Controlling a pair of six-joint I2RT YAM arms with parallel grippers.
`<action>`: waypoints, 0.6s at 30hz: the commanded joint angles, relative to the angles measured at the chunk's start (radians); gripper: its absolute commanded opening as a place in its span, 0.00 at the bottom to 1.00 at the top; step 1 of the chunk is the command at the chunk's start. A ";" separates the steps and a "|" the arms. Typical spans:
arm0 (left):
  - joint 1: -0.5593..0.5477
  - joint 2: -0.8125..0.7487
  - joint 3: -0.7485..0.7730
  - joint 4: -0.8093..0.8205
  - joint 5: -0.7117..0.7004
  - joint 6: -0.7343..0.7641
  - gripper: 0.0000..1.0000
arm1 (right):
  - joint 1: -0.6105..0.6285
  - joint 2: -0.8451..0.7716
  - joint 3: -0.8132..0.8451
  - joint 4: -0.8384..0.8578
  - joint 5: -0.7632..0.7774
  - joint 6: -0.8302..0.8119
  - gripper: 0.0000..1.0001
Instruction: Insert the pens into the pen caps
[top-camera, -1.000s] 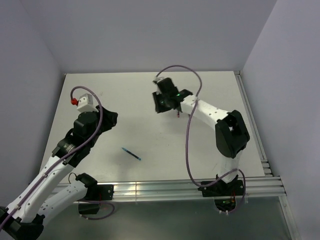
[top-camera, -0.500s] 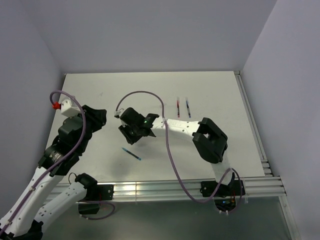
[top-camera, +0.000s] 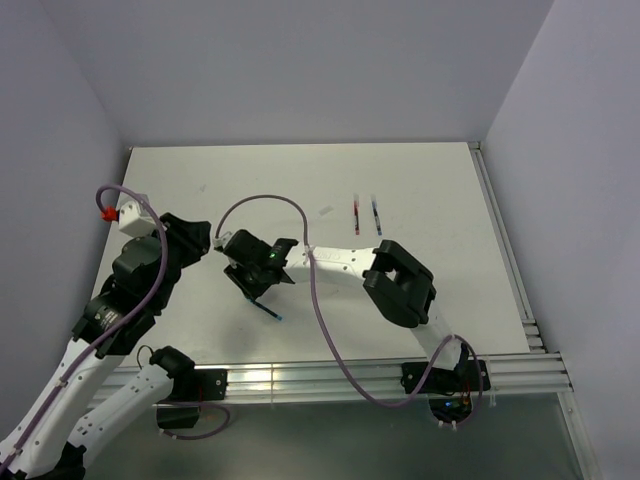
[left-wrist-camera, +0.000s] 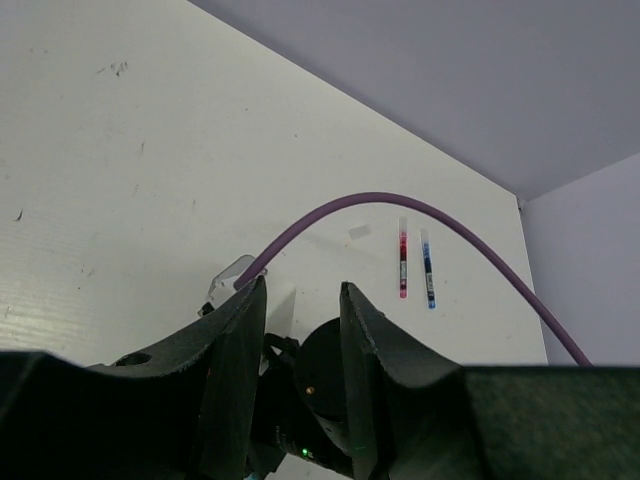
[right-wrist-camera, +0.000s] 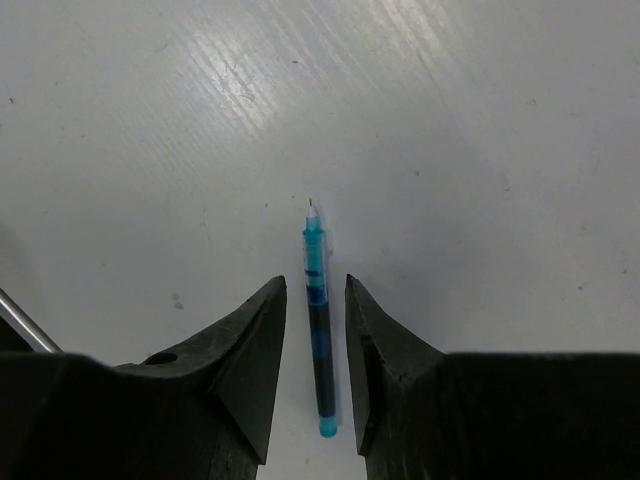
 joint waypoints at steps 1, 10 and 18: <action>0.006 -0.014 0.025 0.005 0.001 0.020 0.41 | 0.012 0.021 0.049 -0.015 0.024 -0.013 0.38; 0.005 -0.015 0.020 0.005 0.008 0.028 0.41 | 0.018 0.070 0.074 -0.040 0.039 -0.028 0.38; 0.006 -0.014 0.014 0.014 0.021 0.034 0.41 | 0.036 0.094 0.082 -0.061 0.096 -0.045 0.38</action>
